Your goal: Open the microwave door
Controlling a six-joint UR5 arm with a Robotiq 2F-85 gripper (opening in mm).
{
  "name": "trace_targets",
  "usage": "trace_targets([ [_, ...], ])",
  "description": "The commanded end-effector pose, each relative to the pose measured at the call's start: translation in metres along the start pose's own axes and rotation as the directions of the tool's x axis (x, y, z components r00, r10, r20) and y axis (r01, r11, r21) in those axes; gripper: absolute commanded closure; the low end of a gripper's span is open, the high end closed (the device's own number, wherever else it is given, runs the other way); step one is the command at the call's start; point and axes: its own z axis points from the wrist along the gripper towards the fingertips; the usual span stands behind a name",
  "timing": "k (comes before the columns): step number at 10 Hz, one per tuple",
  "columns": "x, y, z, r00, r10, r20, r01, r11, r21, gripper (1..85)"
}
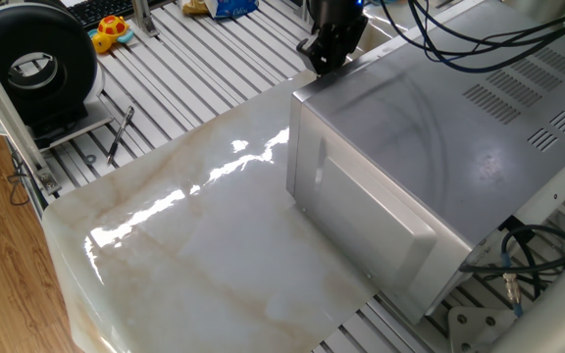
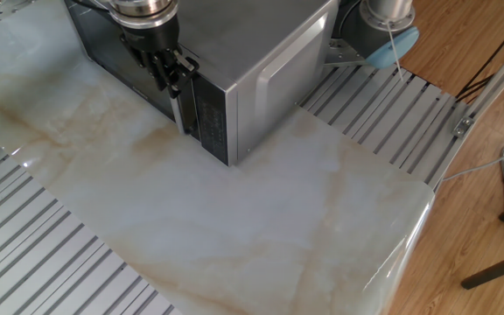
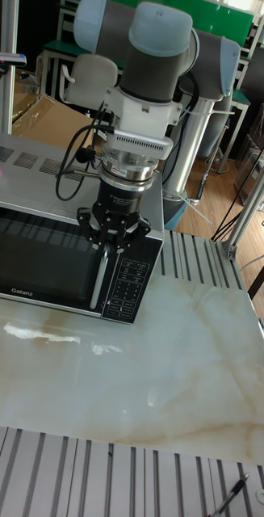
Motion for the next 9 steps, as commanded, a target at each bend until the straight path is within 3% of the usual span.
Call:
trace_targets([
  [1,-0.0014,0.0039,-0.0005,1.000,0.002,0.006,-0.002,1.000,-0.013,57.0],
  [9,-0.0002,0.0034,0.0005,1.000,0.003,0.003,-0.003,1.000,-0.015,59.3],
])
